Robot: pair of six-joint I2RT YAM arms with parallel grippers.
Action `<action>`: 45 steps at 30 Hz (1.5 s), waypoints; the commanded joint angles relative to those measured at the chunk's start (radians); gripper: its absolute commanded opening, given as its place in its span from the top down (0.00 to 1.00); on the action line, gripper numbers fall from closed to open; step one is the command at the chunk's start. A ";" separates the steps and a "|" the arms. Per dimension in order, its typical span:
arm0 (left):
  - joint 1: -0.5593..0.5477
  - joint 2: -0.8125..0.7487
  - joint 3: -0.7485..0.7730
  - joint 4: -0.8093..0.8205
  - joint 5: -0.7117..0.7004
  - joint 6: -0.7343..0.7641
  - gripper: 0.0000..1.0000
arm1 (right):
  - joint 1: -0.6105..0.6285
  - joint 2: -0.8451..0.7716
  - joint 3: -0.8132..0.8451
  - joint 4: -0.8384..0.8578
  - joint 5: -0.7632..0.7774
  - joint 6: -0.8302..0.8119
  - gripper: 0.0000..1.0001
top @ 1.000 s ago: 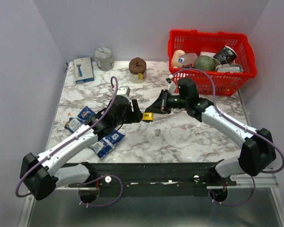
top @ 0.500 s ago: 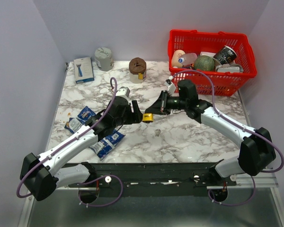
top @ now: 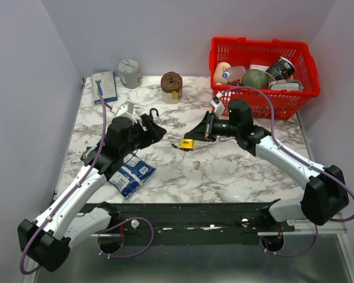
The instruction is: Unlock with the key
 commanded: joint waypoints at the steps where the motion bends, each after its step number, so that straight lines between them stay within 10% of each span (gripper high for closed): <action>1: 0.008 0.000 -0.027 0.069 0.132 -0.028 0.14 | -0.007 -0.013 -0.004 0.051 -0.039 -0.017 0.99; 25: 0.014 0.009 -0.081 0.095 0.214 -0.023 0.01 | -0.005 0.605 0.292 0.055 0.030 -0.474 0.97; 38: 0.017 0.014 -0.069 0.089 0.200 -0.017 0.01 | -0.005 0.633 0.294 0.019 0.231 -0.563 0.44; 45: 0.017 0.004 -0.073 0.084 0.197 -0.020 0.01 | -0.005 0.559 0.257 -0.020 0.309 -0.586 0.33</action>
